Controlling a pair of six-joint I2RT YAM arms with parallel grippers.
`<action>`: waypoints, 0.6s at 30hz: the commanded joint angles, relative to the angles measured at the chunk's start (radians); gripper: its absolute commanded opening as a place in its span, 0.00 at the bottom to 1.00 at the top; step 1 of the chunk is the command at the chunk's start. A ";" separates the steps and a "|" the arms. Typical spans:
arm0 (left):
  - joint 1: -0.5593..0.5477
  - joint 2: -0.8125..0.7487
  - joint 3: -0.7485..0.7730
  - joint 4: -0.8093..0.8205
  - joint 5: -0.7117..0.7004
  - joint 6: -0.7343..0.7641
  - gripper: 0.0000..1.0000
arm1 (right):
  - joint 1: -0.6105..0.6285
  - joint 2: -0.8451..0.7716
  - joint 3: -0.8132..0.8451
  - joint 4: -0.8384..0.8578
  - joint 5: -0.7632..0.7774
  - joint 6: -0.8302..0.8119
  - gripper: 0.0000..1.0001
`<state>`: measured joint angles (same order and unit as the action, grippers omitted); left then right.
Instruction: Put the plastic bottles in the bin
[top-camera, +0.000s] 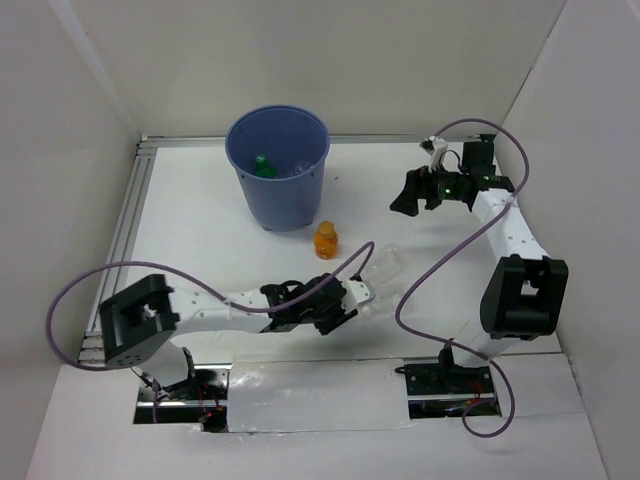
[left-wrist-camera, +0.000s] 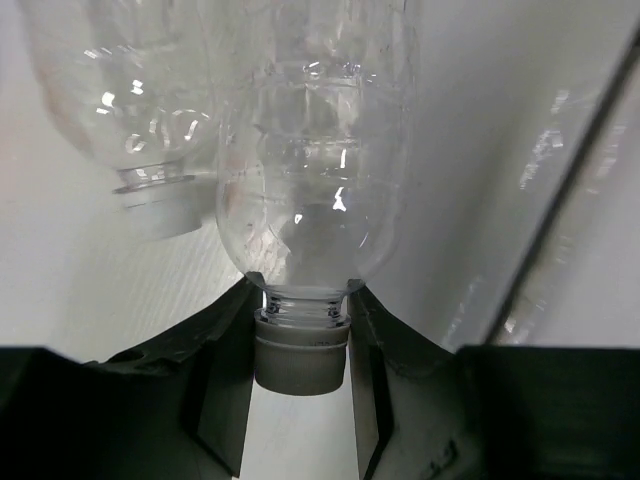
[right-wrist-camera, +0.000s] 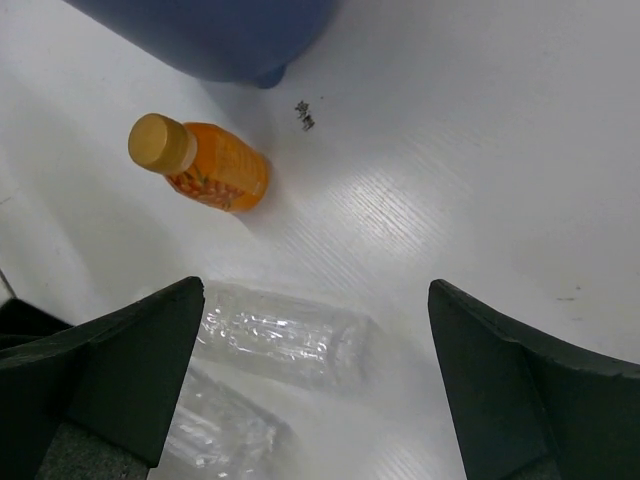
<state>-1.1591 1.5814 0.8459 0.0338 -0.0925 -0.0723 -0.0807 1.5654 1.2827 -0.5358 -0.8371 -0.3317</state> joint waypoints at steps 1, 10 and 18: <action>-0.016 -0.208 0.131 -0.078 -0.015 -0.032 0.00 | -0.034 -0.094 -0.016 -0.032 -0.008 -0.091 1.00; 0.082 -0.443 0.410 -0.160 -0.255 0.065 0.00 | -0.180 -0.081 -0.054 -0.173 -0.098 -0.417 0.93; 0.436 -0.367 0.398 0.077 -0.467 0.066 0.00 | -0.174 -0.001 0.024 -0.383 -0.195 -0.703 0.71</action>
<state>-0.7944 1.1500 1.2545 0.0135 -0.4458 -0.0216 -0.2787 1.5707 1.2541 -0.8059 -0.9668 -0.8669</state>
